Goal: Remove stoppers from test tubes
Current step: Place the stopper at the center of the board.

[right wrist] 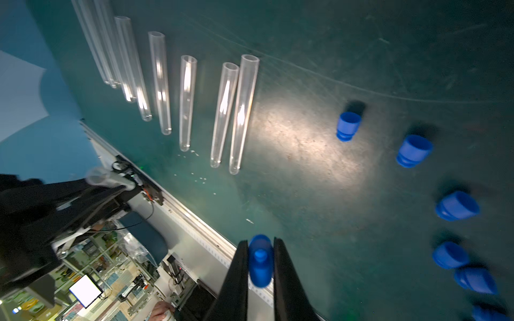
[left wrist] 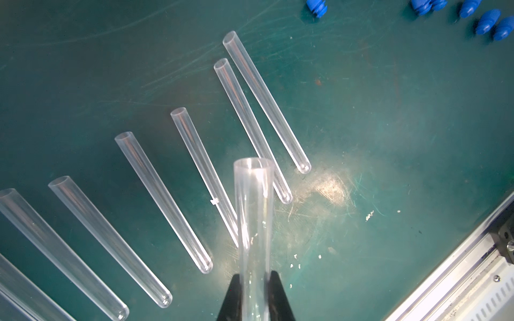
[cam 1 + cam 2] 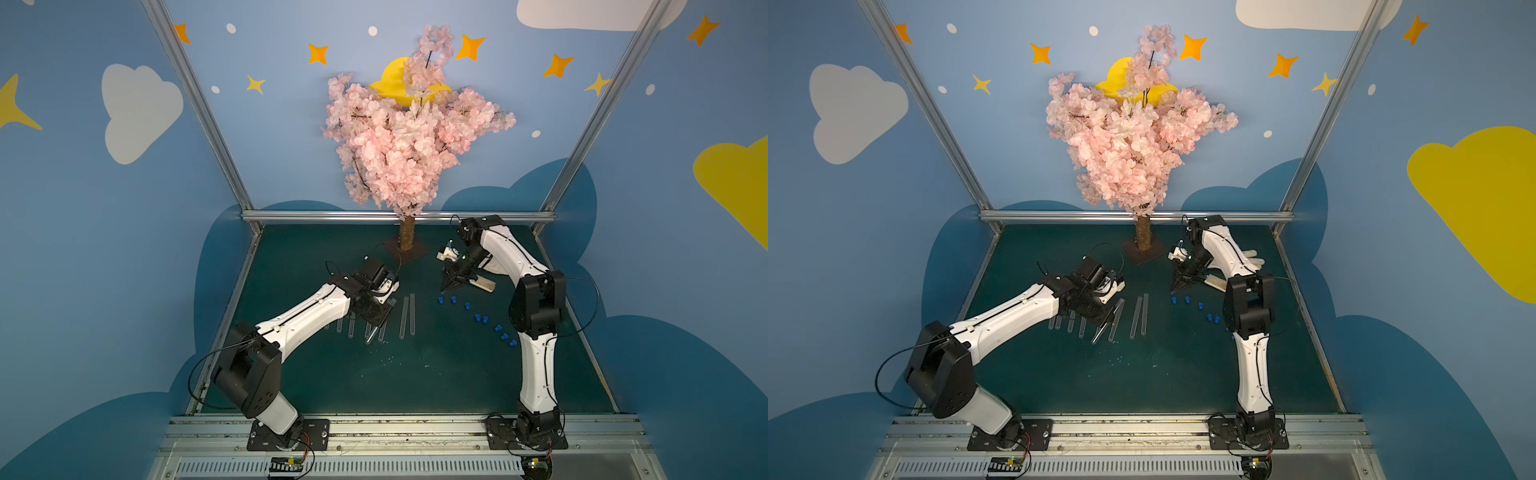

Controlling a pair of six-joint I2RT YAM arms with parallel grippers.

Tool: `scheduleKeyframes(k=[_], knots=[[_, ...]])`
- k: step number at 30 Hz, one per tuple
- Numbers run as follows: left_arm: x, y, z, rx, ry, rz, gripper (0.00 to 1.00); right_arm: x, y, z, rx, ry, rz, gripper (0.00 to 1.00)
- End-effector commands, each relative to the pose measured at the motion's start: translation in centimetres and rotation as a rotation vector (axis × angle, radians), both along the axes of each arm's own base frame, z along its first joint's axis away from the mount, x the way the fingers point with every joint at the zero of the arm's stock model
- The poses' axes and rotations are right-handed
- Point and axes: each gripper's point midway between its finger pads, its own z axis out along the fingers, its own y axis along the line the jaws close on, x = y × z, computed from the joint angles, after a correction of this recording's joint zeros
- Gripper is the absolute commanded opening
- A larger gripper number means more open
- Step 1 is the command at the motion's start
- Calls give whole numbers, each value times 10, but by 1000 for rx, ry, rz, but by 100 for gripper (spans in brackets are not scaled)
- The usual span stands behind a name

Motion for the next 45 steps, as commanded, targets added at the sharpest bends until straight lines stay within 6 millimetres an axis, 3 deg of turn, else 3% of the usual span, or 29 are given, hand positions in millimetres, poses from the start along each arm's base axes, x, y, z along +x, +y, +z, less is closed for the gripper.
scheduleKeyframes(k=[1,11,29,45], knots=[[-5,2,4,-22,8,14,14,-6,-12,-21,-142,38,37,1],[-6,11,4,-21,28,49,14,4,5,-50,-189,43,53,1],[-6,18,10,-24,27,80,14,-7,14,-95,-265,113,87,4],[-6,28,10,-6,13,116,14,-9,15,-106,-264,123,92,11]])
